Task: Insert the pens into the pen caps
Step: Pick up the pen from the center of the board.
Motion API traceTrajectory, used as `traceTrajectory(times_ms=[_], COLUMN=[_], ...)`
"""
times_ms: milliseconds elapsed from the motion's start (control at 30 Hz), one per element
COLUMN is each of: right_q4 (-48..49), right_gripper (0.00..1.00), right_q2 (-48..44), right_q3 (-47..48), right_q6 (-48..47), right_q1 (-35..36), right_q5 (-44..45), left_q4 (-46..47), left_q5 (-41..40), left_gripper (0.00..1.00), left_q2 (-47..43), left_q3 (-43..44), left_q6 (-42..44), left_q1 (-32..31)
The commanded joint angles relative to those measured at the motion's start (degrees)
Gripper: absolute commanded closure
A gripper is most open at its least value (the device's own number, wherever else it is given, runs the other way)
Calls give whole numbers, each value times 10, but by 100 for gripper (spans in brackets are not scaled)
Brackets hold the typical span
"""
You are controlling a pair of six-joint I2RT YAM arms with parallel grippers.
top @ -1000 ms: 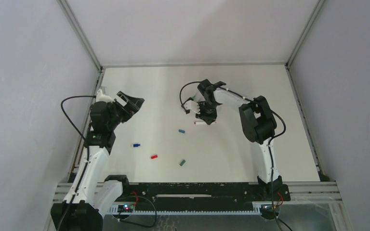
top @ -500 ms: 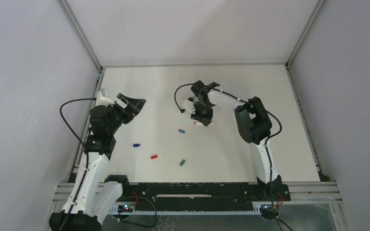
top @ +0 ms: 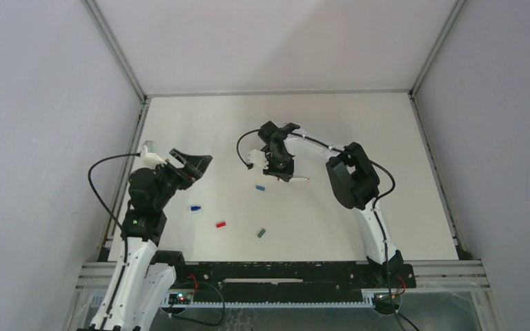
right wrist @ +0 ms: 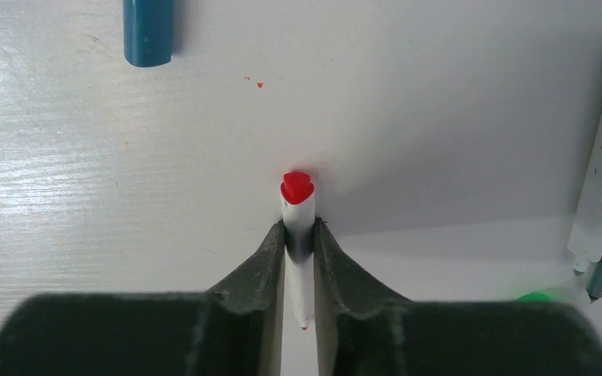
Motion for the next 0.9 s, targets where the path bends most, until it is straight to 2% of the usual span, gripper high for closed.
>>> traceTrajectory(times_ms=[0, 133, 300, 467, 633, 767, 867], right_q4=[-4, -16, -16, 20, 81, 176, 257], right_gripper=[82, 95, 100, 100, 100, 100, 100], right_q2=[33, 12, -61, -141, -211, -256, -292], right_q3=[-36, -18, -13, -69, -136, -197, -239], right_q6=[9, 36, 102, 151, 233, 366, 456], right_q1=[6, -19, -79, -137, -193, -235, -251], right_q5=[11, -35, -163, -266, -387, -515, -578], left_q4=[29, 56, 128, 222, 279, 345, 405], left_q5=[31, 46, 36, -22, -85, -129, -120], left_gripper=[7, 8, 7, 7, 9, 10, 11], left_q2=[-46, -74, -65, -10, 73, 135, 196], left_q3=[-45, -65, -88, -108, -89, -71, -51], left_q6=[-3, -11, -15, -29, -18, 6, 3], left_q1=[-6, -35, -120, -229, -314, -364, -376])
